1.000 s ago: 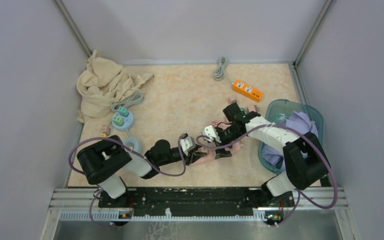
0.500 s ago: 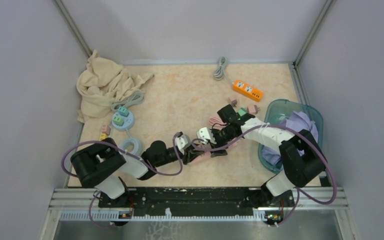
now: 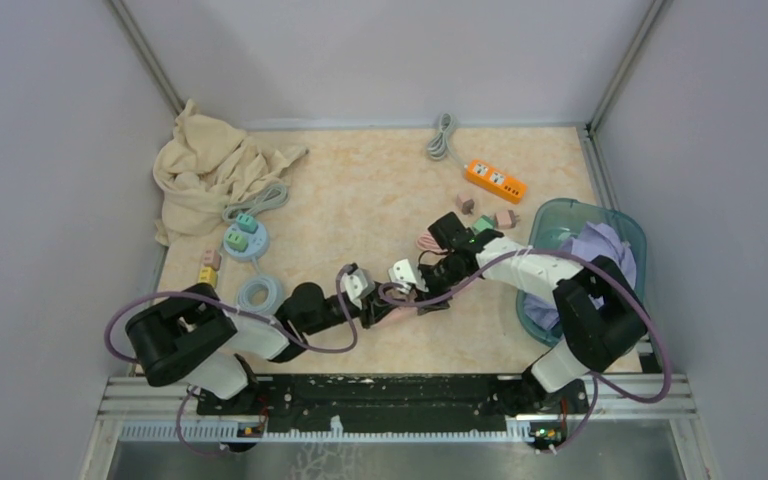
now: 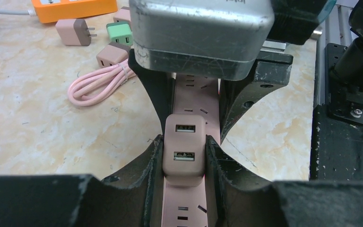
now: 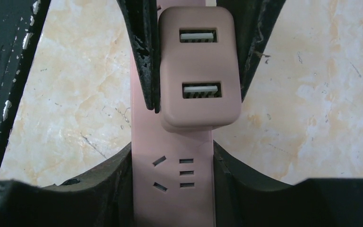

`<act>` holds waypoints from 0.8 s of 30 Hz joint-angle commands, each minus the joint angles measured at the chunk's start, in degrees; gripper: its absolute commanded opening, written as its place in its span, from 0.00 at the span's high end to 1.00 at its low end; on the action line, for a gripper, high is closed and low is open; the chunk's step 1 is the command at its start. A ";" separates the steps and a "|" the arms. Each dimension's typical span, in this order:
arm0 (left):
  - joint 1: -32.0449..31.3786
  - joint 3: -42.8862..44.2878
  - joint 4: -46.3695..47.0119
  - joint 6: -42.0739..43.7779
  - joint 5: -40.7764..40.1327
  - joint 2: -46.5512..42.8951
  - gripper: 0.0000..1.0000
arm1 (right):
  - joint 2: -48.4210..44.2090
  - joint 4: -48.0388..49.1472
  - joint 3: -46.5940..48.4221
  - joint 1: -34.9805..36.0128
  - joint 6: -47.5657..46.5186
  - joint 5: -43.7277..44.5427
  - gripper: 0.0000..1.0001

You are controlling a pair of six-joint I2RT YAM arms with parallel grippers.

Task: Pull the plug off the socket
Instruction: Remove the plug from the socket.

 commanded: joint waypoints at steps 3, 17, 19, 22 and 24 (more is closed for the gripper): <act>1.12 -2.00 5.92 -0.59 -0.87 -7.80 1.00 | 1.92 -1.38 2.33 0.53 -0.39 1.90 1.00; 2.54 -1.20 -9.67 3.16 5.06 -23.74 1.00 | 4.49 -1.77 3.78 1.50 1.57 5.78 1.00; 2.64 0.99 -16.34 5.78 6.40 -24.15 1.00 | 4.60 -1.50 3.84 1.67 1.98 6.30 1.00; 2.51 4.75 -28.02 12.47 4.88 -23.91 1.00 | 4.66 -1.22 4.04 1.67 2.56 6.74 1.00; 2.54 4.28 -28.04 12.94 3.91 -24.64 1.00 | 4.79 -1.12 4.13 1.67 2.91 7.05 1.00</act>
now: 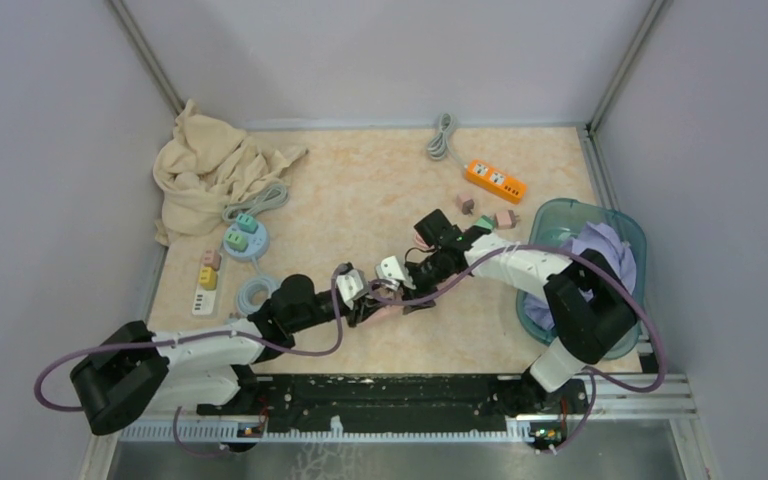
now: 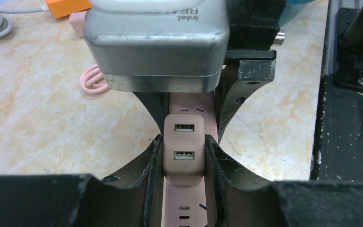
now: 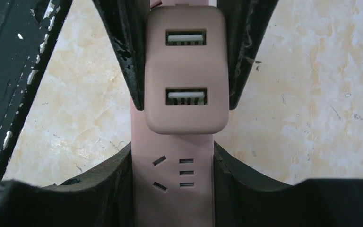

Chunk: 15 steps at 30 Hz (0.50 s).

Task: Pull the plug off the socket
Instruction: Remove the plug from the socket.

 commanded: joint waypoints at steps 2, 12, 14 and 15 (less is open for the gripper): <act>0.36 2.73 0.75 2.72 -0.13 -4.20 1.00 | 1.88 -2.79 0.31 -1.31 0.76 9.97 1.00; 7.15 2.56 7.77 -10.99 10.04 0.02 1.00 | 1.87 -2.35 0.73 -1.25 1.81 10.48 1.00; 7.10 1.88 7.64 -8.72 10.54 -0.65 1.00 | 1.81 -2.50 0.89 -1.26 1.94 10.02 1.00; 7.09 1.81 6.76 -7.78 10.62 -1.12 1.00 | 1.85 -2.65 0.98 -1.26 1.99 9.62 1.00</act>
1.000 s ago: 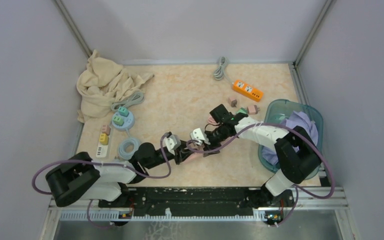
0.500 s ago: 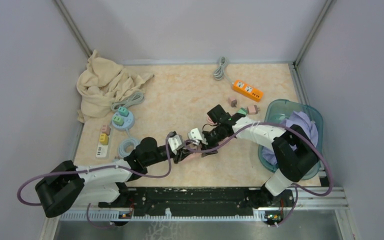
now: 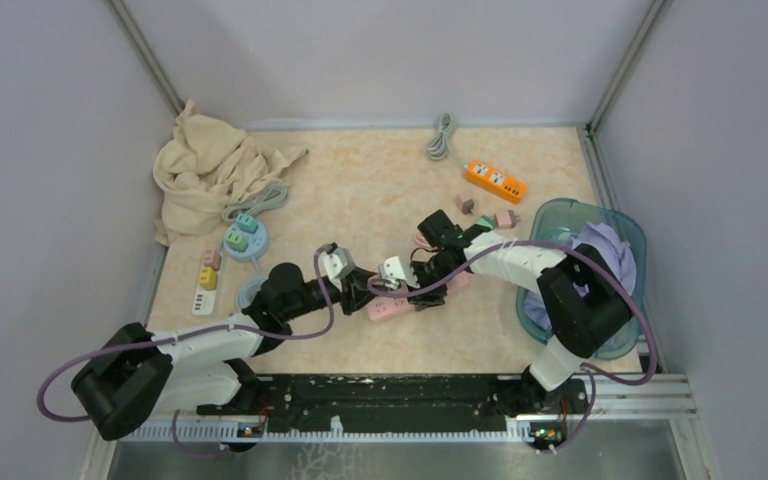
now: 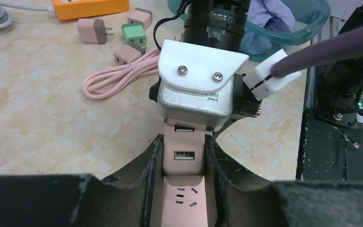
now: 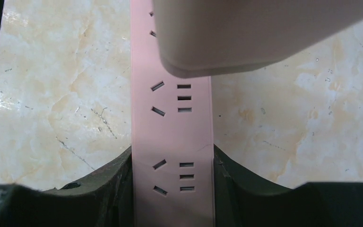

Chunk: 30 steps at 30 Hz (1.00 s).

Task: Pull the plug off the socket
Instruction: Remove the plug from the socket, then move the socket to the center of the board.

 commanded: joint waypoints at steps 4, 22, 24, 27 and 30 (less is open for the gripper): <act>-0.03 0.60 -0.69 4.25 3.75 -2.77 1.00 | -0.29 -2.55 1.80 -0.11 0.34 -2.02 1.00; 1.68 3.07 -16.48 -6.03 -8.86 -9.25 0.97 | -3.21 8.87 0.69 -8.99 12.86 -2.17 1.00; 1.79 3.04 -16.76 -6.32 -8.50 -9.05 0.97 | -3.04 14.71 -0.24 -9.63 20.57 1.06 1.00; 1.89 3.04 -16.82 -6.84 -7.97 -8.19 0.97 | -2.68 23.83 -1.71 -10.15 32.35 6.90 1.00; 1.99 2.95 -16.19 -7.11 -7.51 -7.66 0.97 | -1.64 31.44 -2.43 -10.22 44.32 12.59 1.00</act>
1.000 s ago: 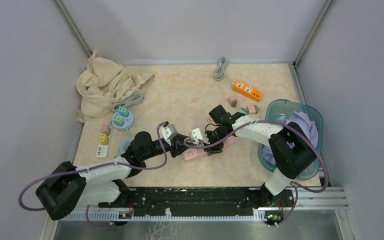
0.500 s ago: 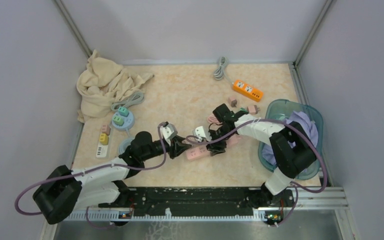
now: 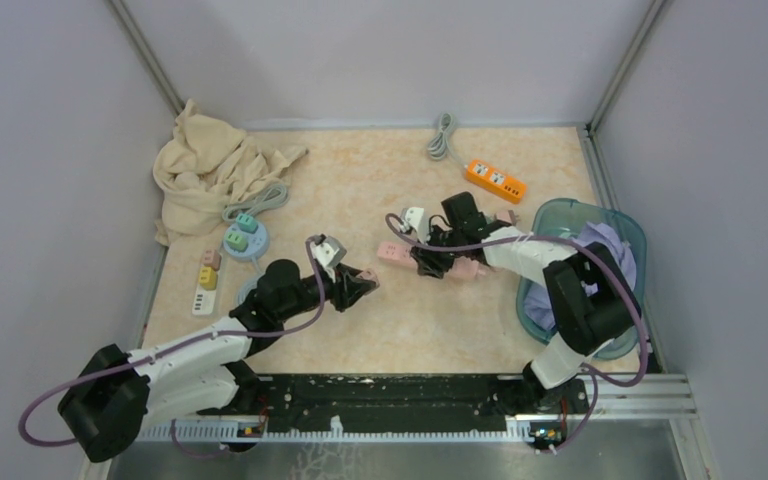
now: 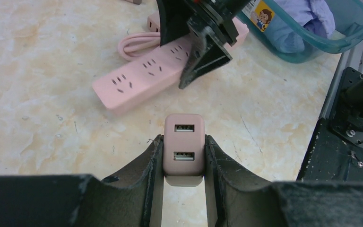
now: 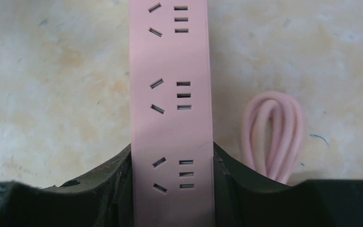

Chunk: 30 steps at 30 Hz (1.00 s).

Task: Pull the plug off the socket
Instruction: Move the socket to the center of the board.

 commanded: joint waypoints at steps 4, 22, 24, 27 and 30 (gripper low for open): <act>0.61 1.20 0.51 -1.39 0.05 0.47 0.97 | -0.30 24.60 -1.76 -0.65 34.94 20.97 1.00; 0.97 0.79 -1.05 -1.91 0.72 -1.25 0.97 | 18.91 21.89 21.12 3.40 57.94 28.17 1.00; 0.97 0.59 -1.32 -2.17 0.61 -1.85 0.97 | 24.05 19.47 26.98 3.64 59.49 28.88 1.00; 1.07 0.06 -1.59 -2.37 0.26 -2.61 0.97 | 30.95 16.13 35.16 3.98 61.11 31.50 0.99; 1.05 -0.22 -1.85 -2.45 -0.02 -2.99 0.97 | 35.67 12.91 42.26 4.63 60.33 36.20 0.88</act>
